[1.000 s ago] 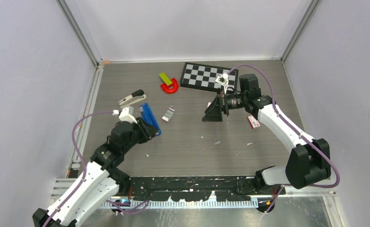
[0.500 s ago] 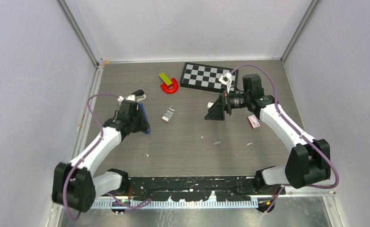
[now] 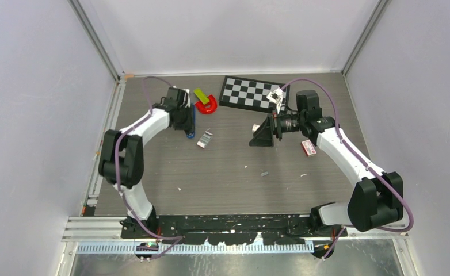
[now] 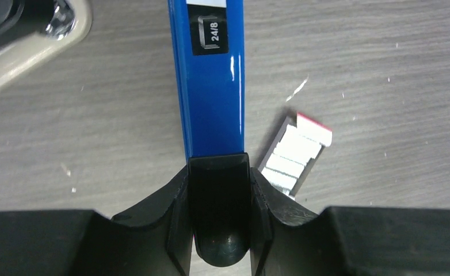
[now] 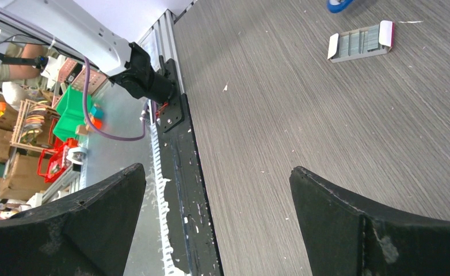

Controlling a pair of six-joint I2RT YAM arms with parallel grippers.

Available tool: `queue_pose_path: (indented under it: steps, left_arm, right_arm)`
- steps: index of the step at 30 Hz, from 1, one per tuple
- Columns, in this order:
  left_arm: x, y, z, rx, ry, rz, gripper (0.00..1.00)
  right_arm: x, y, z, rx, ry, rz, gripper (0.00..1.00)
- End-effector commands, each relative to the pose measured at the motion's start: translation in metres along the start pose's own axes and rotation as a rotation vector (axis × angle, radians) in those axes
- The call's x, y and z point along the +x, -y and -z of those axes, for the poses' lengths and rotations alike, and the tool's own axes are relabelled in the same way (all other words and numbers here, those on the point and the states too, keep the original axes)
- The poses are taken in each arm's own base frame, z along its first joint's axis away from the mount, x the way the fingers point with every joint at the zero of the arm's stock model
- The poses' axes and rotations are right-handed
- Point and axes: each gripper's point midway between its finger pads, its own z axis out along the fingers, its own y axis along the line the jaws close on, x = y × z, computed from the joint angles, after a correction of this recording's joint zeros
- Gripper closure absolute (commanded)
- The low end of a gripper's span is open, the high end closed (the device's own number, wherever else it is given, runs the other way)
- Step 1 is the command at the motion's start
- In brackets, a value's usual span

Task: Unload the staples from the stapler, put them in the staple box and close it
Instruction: Place the stapler at the center of the board.

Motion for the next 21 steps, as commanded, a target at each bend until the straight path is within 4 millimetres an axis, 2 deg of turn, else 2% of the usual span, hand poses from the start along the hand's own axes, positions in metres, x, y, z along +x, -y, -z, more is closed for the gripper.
queue_pose_path:
  steps: [1,4,8,15,18,21]
  left_arm:
    - [-0.037,0.011,-0.008,0.033,-0.006,-0.086,1.00]
    - [-0.039,0.000,-0.019,-0.032,-0.065,-0.094,1.00]
    - [-0.044,-0.015,-0.024,-0.107,-0.077,-0.070,1.00]
    - [-0.051,-0.017,-0.029,-0.130,-0.050,-0.029,0.99]
    - [-0.050,-0.014,-0.036,-0.123,-0.087,-0.019,0.85]
    - [-0.048,-0.013,-0.039,-0.120,-0.115,-0.012,0.65]
  right_arm:
    - [-0.012,-0.012,0.007,-0.014,0.036,0.067,0.00]
    - [-0.012,-0.011,0.008,-0.015,0.039,0.065,0.01]
    - [-0.012,-0.010,0.008,-0.015,0.040,0.061,0.01]
    - [-0.010,-0.006,0.006,-0.012,0.034,0.048,0.00]
    - [-0.010,-0.005,0.007,-0.011,0.035,0.044,0.01]
    - [-0.011,-0.003,0.008,-0.005,0.039,0.043,0.00]
